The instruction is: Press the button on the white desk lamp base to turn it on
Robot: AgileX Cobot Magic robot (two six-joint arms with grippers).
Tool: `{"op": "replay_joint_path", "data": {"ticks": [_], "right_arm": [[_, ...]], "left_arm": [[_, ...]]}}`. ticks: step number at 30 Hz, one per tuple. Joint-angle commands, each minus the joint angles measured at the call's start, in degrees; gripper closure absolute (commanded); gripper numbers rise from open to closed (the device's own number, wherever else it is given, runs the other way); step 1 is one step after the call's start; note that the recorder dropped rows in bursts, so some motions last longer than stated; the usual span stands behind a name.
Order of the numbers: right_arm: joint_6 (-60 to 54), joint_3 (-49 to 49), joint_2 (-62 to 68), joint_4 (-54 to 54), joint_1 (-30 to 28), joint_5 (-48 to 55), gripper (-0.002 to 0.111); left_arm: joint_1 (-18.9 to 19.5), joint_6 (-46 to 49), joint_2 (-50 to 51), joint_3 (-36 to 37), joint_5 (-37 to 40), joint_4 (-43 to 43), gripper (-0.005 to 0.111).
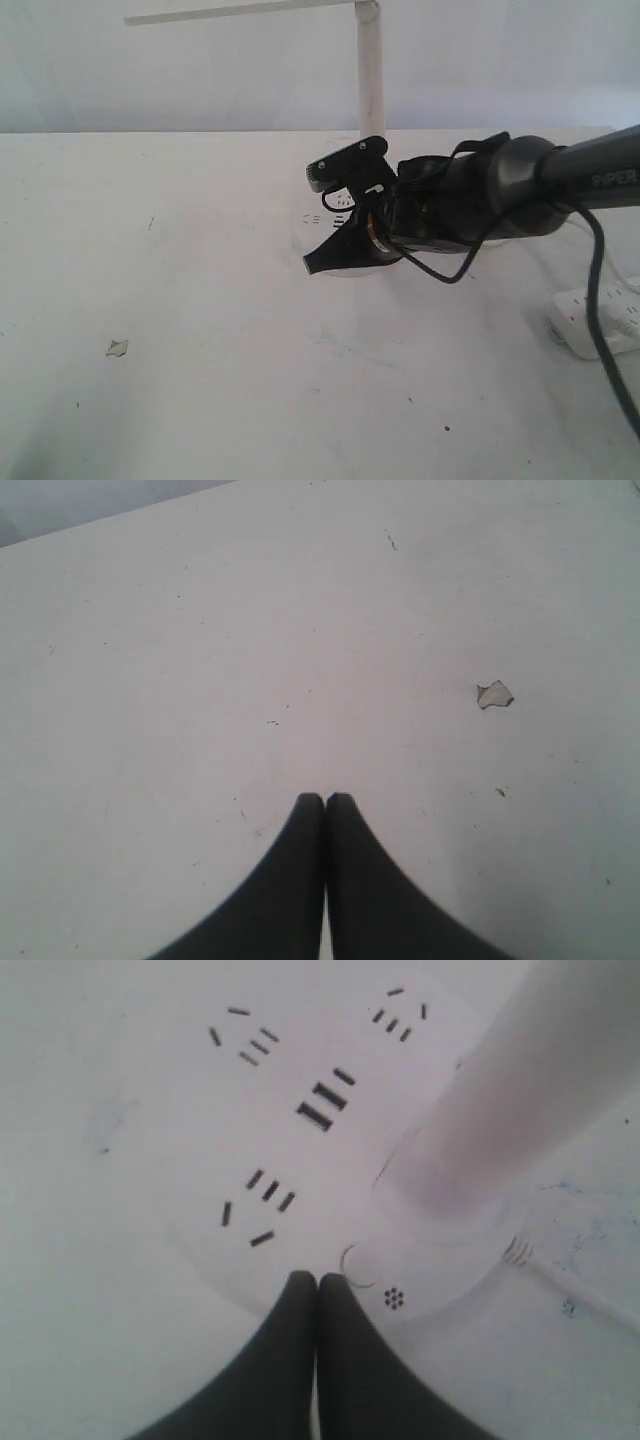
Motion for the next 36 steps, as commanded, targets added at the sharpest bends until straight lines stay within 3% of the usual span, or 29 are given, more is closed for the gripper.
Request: {"op": "replay_joint_path", "data": {"ticks": [1, 22, 36], "right_arm": [[2.3, -3.8, 1.7, 0.5, -0.4, 3.4, 0.108], [2.9, -6.6, 4.8, 6.5, -2.6, 2.2, 0.108], [-5.9, -6.6, 4.8, 14.8, -2.6, 3.6, 0.108]], "left_arm": [[0.2, -0.1, -0.3, 0.2, 0.4, -0.6, 0.107], [0.2, -0.1, -0.3, 0.2, 0.4, -0.6, 0.107], [0.2, -0.1, -0.3, 0.2, 0.4, -0.6, 0.107]]}}
